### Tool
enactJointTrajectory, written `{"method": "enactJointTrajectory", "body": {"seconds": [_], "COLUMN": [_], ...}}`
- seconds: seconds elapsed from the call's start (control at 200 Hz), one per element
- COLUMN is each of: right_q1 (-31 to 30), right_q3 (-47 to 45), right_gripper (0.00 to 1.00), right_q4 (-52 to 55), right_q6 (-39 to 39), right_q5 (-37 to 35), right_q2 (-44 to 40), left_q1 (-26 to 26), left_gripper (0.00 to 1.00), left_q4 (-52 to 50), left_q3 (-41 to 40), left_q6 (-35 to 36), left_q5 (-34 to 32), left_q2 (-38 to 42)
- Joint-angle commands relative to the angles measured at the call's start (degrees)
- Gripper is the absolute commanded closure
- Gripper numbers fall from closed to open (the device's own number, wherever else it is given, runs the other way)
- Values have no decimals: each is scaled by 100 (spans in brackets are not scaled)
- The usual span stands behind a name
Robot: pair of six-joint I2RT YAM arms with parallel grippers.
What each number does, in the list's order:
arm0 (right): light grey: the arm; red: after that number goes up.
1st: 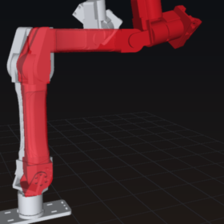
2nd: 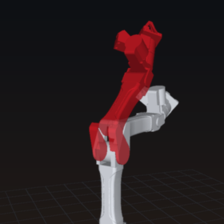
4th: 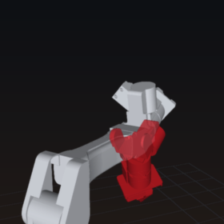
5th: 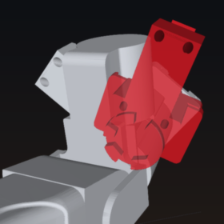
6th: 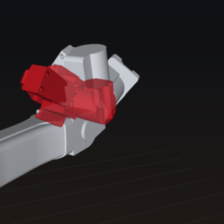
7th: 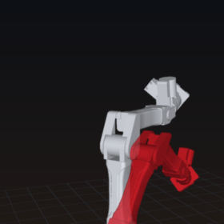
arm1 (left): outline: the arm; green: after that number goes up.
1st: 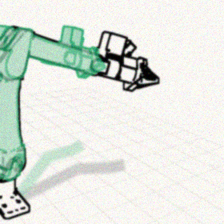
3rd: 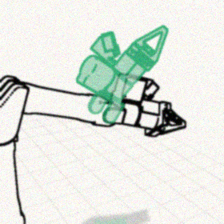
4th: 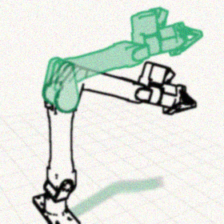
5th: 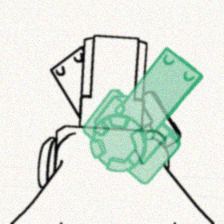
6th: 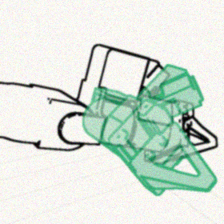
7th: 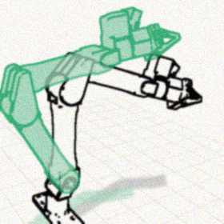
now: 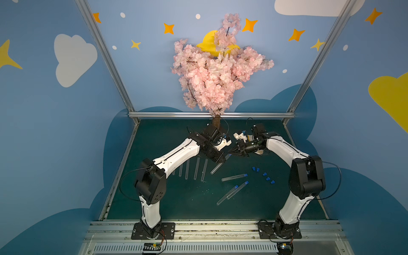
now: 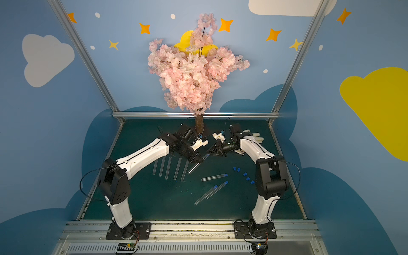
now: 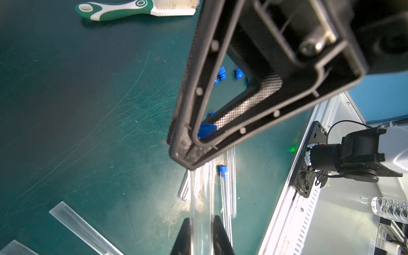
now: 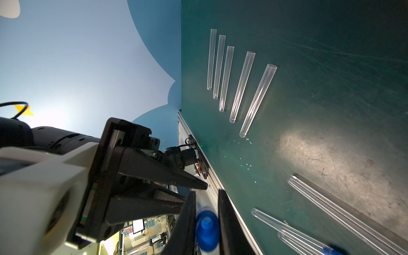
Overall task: Remove stoppers from test tubes
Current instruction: Open the stopper on the test tube.
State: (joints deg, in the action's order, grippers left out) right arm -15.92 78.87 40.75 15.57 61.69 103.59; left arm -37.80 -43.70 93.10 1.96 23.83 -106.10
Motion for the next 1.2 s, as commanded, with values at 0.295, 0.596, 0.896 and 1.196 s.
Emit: {"method": "enactJointTrajectory", "body": {"seconds": [0.295, 0.596, 0.896, 1.196], "right_q1": [64, 98, 98, 129], "right_q3": [295, 717, 909, 1124], "right_gripper": [92, 93, 93, 94], "right_q4": [143, 919, 850, 1115], "right_q6": [-104, -613, -516, -654], "right_q5": [11, -455, -508, -780], "right_q2": [78, 270, 352, 426], "left_q1": [94, 150, 179, 205], "left_gripper": [84, 84, 84, 84], "left_q4": [-68, -112, -191, -289], "left_q3": [-97, -388, -535, -559], "left_q6": [122, 208, 350, 455], "left_q5": [-83, -238, -366, -422], "left_q2": [-72, -54, -95, -174]}}
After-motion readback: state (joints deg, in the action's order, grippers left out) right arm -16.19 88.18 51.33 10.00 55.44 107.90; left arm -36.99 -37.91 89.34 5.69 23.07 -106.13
